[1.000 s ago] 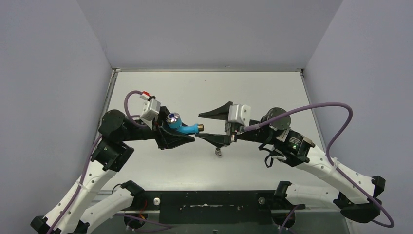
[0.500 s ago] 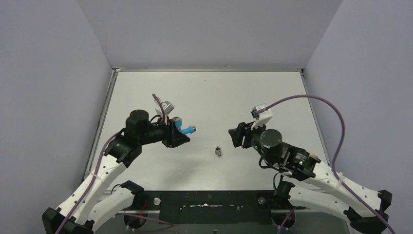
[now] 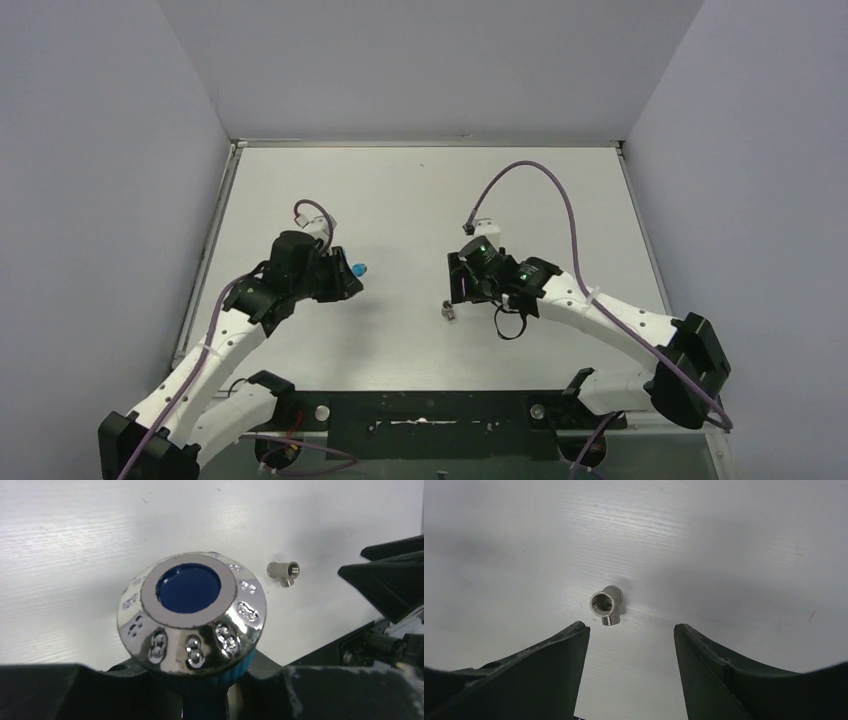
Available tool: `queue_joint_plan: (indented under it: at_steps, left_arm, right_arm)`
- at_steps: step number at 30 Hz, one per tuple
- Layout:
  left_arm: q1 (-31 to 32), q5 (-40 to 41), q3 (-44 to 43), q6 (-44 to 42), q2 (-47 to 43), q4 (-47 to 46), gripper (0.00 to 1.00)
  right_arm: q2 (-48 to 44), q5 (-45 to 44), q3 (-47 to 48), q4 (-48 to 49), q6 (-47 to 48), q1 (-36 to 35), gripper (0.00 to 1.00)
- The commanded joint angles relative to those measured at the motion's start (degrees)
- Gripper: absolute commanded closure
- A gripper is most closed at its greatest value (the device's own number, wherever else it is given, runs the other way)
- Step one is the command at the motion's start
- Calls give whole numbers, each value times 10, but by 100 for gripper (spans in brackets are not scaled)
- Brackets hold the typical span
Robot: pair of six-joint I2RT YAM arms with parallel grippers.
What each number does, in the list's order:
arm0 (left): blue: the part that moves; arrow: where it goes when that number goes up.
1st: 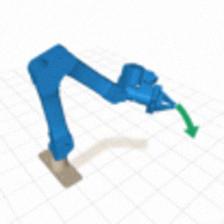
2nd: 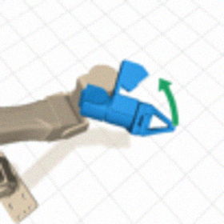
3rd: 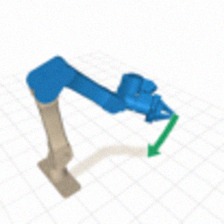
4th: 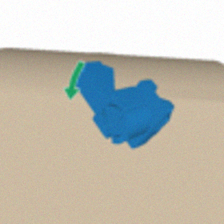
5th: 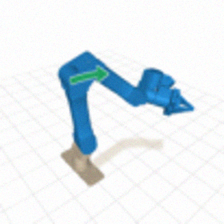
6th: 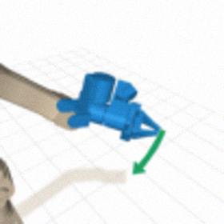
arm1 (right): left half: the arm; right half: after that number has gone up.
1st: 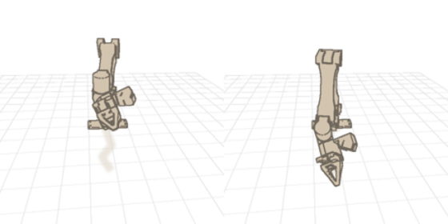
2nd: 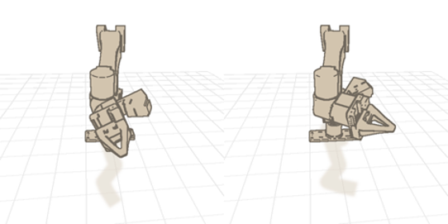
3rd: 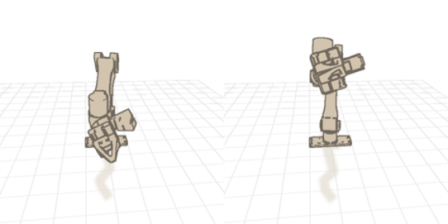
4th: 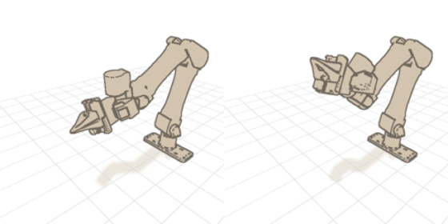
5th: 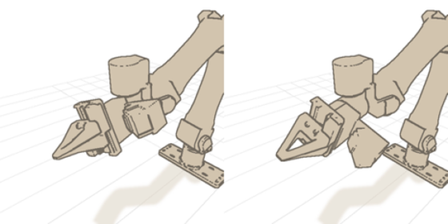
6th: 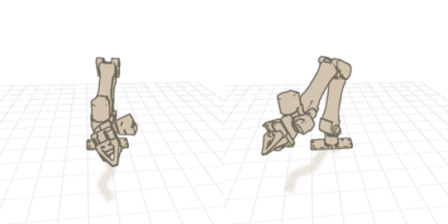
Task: Install the water faucets
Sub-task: Pick up the adaptor at the center of the board.
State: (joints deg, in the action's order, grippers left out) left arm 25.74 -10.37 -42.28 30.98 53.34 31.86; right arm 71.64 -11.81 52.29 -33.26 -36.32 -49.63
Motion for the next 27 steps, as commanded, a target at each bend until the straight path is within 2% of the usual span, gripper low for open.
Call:
queue_joint_plan:
  at_steps: [1,4,6,12,17,27]
  left_arm:
    - [-30,25,-16,10,-64,-52,100]
    - [-72,-57,-6,0,-61,-58,100]
    - [-80,-80,-6,-14,-61,-62,100]
    - [-80,-70,-34,-49,-66,-28,100]
    - [-81,-101,-40,-59,-59,-27,100]
    - [-81,-106,-47,-62,-67,-26,100]
  right_arm:
    - [52,93,41,9,3,15,36]
    - [104,111,66,0,22,14,36]
    - [139,110,84,-4,38,8,37]
    - [203,93,118,-8,64,3,37]
    - [252,108,144,-29,103,9,38]
    - [288,131,136,-24,109,11,49]
